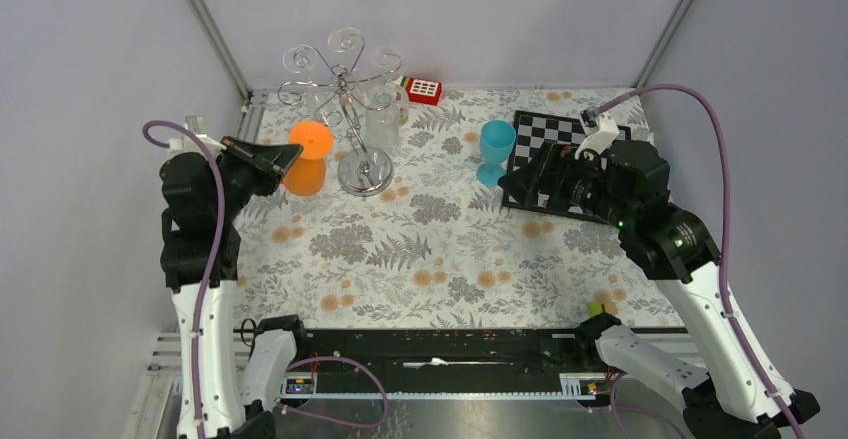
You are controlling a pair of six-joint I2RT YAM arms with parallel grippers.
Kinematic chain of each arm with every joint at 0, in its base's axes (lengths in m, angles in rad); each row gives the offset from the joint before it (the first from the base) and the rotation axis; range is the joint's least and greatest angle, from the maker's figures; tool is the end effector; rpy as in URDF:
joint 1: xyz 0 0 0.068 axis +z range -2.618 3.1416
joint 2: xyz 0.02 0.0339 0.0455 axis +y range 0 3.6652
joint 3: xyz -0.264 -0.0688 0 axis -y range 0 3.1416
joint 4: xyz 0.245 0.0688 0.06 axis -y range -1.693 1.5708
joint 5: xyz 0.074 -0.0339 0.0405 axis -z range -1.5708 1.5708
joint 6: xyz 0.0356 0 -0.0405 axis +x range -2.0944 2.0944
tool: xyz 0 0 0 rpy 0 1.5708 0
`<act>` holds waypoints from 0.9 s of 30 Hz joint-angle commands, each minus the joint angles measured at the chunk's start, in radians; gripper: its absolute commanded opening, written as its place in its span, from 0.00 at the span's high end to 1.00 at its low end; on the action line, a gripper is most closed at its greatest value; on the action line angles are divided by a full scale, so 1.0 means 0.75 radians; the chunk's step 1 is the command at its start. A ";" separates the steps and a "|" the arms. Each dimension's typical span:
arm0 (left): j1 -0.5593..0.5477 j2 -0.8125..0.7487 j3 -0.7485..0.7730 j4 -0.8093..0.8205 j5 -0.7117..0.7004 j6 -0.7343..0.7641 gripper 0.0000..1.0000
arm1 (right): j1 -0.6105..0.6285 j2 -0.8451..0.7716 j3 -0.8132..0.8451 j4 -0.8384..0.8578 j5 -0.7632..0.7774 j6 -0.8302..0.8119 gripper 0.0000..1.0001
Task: Take the wine glass off the wine glass rack
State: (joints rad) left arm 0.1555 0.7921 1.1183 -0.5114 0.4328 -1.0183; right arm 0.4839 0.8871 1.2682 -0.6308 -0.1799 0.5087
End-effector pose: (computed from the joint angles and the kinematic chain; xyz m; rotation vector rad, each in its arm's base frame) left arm 0.1524 0.0088 0.4172 -0.7311 1.6988 -0.9948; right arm 0.1422 0.0819 0.4380 -0.1095 1.9005 0.8532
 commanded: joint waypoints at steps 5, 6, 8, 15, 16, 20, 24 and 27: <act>-0.004 -0.116 0.024 -0.149 0.134 0.013 1.00 | -0.005 -0.069 -0.109 0.205 -0.192 0.170 0.07; -0.015 -0.123 0.017 -0.144 0.157 -0.007 1.00 | -0.005 -0.077 -0.133 0.234 -0.211 0.196 0.07; -0.041 -0.137 0.000 -0.112 0.210 -0.053 1.00 | -0.005 -0.094 -0.188 0.315 -0.250 0.260 0.07; -0.152 -0.135 -0.028 0.134 0.430 -0.305 1.00 | -0.003 -0.107 -0.411 0.692 -0.360 0.564 0.07; -0.167 -0.136 -0.032 0.189 0.461 -0.359 1.00 | -0.005 -0.108 -0.433 0.735 -0.364 0.599 0.07; -0.237 -0.135 -0.051 0.436 0.507 -0.543 1.00 | -0.005 -0.102 -0.497 0.903 -0.366 0.709 0.07; -0.280 -0.129 -0.098 0.727 0.535 -0.771 1.00 | -0.003 -0.100 -0.571 1.115 -0.384 0.830 0.07; -0.317 -0.114 -0.146 0.992 0.525 -0.972 1.00 | 0.006 -0.074 -0.612 1.320 -0.423 0.923 0.06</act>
State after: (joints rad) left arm -0.0563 0.7002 1.0397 -0.1257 0.7895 -1.5089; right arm 0.4839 0.8181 0.8356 0.0784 -0.4435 1.0752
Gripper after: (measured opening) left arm 0.024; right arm 0.932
